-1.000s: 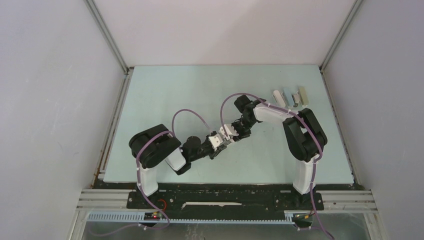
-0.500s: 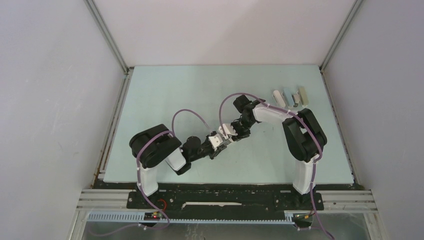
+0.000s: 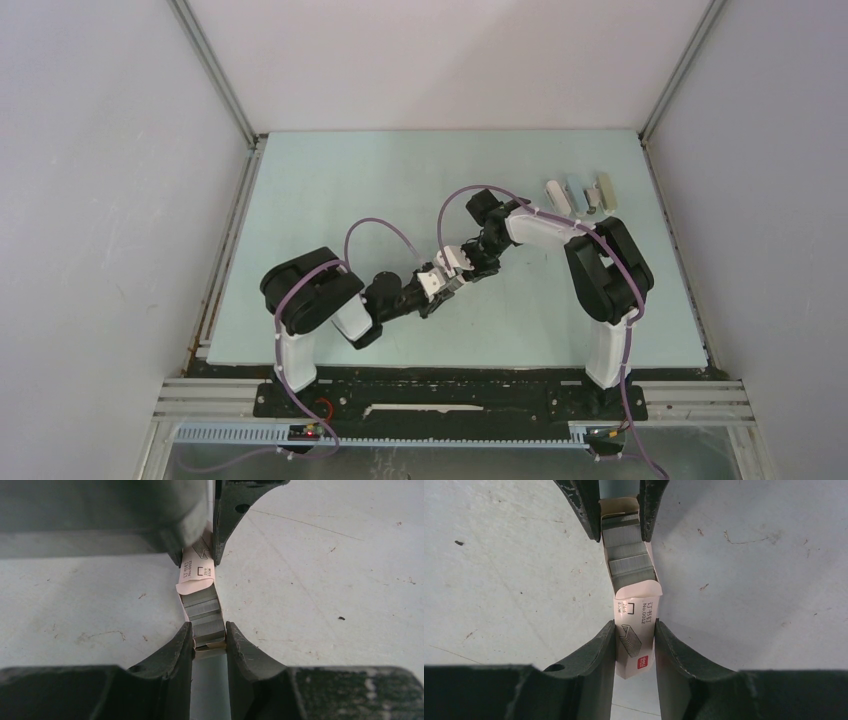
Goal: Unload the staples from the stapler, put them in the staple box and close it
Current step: Close the staple box at the center of the board.
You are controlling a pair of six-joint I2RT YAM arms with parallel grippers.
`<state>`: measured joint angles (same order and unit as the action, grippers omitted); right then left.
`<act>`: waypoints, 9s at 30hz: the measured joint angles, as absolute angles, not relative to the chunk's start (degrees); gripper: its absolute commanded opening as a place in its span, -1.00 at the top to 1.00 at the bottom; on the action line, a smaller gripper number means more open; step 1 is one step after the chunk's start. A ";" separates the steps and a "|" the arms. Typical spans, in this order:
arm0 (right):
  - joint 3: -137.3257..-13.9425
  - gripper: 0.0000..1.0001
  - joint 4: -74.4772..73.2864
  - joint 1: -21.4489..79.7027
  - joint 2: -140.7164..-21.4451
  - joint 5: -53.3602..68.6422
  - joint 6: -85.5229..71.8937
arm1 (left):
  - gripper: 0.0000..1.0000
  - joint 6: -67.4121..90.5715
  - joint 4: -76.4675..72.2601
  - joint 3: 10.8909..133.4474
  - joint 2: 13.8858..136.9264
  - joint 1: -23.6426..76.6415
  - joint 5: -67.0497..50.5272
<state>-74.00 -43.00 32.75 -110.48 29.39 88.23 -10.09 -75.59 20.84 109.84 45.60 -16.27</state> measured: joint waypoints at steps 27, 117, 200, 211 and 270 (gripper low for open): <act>-72.14 -0.05 -39.59 33.10 -109.51 28.82 85.65 | -0.36 -8.38 -75.66 21.58 111.04 45.32 -17.76; -77.43 -0.05 -47.33 26.81 -111.63 34.17 89.65 | 0.24 -4.58 -62.81 27.88 108.71 45.04 -14.17; -77.30 0.16 -51.24 27.62 -111.55 34.63 93.43 | 0.41 -3.88 -62.87 27.88 108.77 43.22 -21.23; -76.44 0.17 -50.04 27.62 -110.98 34.52 91.42 | 0.45 -2.74 -63.05 27.88 108.77 43.33 -20.12; -74.41 -0.10 -47.92 28.34 -109.49 34.85 85.78 | -0.17 -0.43 -67.18 27.88 111.04 42.57 -24.23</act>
